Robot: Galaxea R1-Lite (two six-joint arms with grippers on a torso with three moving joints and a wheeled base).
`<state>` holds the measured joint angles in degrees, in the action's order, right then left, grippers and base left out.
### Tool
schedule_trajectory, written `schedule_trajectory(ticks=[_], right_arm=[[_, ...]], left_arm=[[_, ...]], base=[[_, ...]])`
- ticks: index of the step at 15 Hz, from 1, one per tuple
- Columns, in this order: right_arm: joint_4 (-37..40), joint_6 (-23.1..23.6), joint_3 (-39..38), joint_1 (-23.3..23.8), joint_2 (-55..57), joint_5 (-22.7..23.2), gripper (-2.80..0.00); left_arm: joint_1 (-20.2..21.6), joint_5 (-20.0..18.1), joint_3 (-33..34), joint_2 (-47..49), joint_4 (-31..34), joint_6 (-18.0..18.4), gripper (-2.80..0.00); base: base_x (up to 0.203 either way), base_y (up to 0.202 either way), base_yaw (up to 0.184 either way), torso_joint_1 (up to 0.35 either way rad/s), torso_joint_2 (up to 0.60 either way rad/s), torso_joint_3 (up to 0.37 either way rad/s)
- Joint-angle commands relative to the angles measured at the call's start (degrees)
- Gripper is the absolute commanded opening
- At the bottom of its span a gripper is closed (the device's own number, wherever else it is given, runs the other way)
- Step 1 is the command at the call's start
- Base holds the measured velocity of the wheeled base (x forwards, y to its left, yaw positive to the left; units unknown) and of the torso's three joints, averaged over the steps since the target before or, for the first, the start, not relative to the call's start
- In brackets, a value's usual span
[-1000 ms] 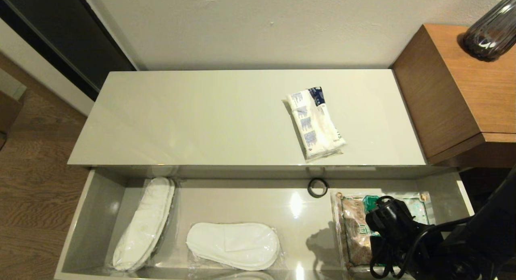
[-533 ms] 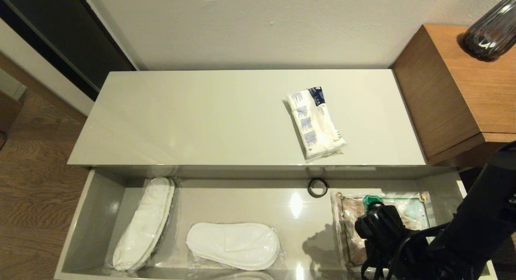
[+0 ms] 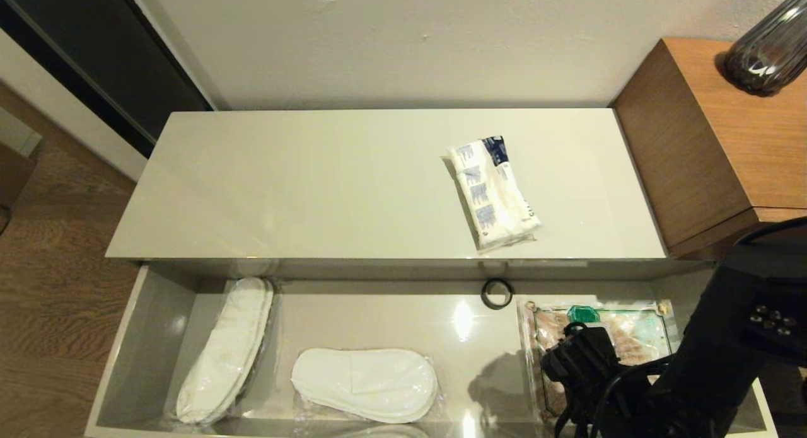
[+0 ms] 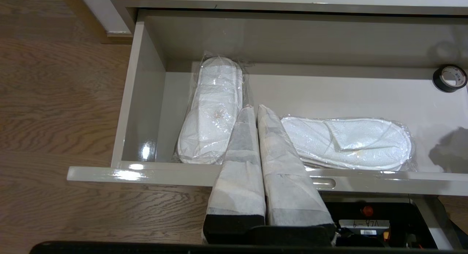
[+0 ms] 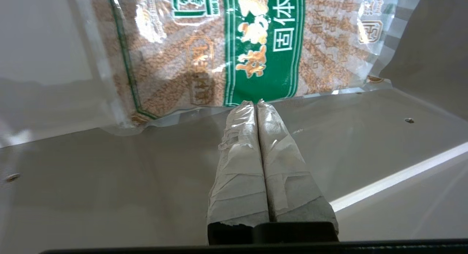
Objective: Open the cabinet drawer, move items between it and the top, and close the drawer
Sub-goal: Take out the solid drinks from the drawer
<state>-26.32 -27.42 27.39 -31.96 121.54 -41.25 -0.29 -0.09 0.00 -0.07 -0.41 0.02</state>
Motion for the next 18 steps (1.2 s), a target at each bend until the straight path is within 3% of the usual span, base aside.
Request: schedule_trajectory(ticks=[1, 10, 18], right_arm=[[-0.2, -0.2, -0.1, 0.0, 1.9, -0.7, -2.8], [-1.9, 0.1, 3.0, -0.5, 4.8, -2.1, -2.8], [-1.9, 0.4, 6.5, -0.7, 9.8, -8.7, -2.8]], left_arm=[[-0.1, 0.0, 0.0, 0.1, 0.0, 0.0, -2.8], [0.0, 0.0, 0.0, 0.1, 0.0, 0.0, -2.8], [0.0, 0.0, 0.0, 0.1, 0.0, 0.0, -2.8]], base=[[0.0, 0.0, 0.0, 0.0, 0.0, 0.0], [0.0, 0.0, 0.0, 0.0, 0.0, 0.0], [0.0, 0.0, 0.0, 0.0, 0.0, 0.0]])
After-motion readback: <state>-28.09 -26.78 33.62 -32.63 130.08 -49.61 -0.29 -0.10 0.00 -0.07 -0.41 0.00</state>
